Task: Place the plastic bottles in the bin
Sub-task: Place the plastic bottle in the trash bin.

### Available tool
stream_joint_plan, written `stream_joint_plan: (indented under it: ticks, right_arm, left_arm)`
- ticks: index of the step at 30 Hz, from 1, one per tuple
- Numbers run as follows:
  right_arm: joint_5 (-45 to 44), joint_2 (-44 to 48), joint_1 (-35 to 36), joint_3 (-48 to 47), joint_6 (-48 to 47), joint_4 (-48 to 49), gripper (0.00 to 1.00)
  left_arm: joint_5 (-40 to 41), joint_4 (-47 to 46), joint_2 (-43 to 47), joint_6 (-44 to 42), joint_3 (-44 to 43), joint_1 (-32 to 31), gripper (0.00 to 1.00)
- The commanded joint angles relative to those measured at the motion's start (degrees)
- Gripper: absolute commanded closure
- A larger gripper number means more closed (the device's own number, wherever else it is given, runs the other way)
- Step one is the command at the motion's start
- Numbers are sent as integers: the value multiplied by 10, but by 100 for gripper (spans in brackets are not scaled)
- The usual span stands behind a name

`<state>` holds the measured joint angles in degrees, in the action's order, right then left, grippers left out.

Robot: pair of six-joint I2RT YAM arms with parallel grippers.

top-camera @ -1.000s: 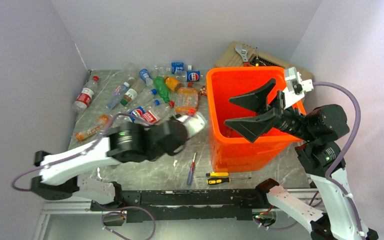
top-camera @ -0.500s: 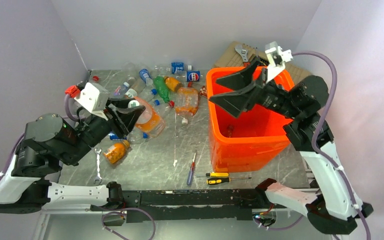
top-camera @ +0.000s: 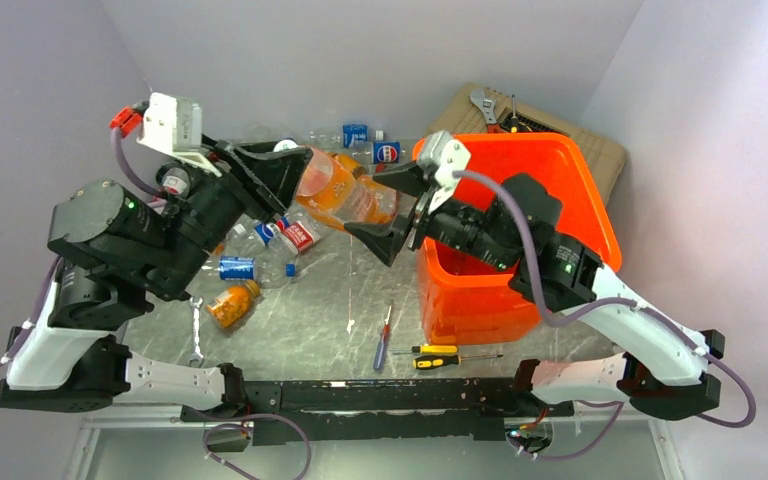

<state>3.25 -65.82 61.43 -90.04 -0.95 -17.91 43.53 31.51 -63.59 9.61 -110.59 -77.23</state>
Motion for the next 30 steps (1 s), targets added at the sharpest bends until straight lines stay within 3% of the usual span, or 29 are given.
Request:
stream_joint_plan:
  ticks: [1,8,21,26,30]
  right_arm:
    - [-82,23,35,39,-96,99,9]
    - [-99,-24,57,14,-121,109,1]
    - [-123,-89,84,-57,-152,106,0]
    - [-133,-110,91,-75,-157,102,11]
    - [-144,-111,94,-72,-156,104,29]
  left_arm:
    - [51,-42,25,42,-14,-1,100]
    - [41,-13,38,66,-17,-1,100]
    - [7,-7,48,85,3,-1,100]
    - [-3,-18,47,87,19,-1,100]
    - [-8,-28,54,90,35,-1,100]
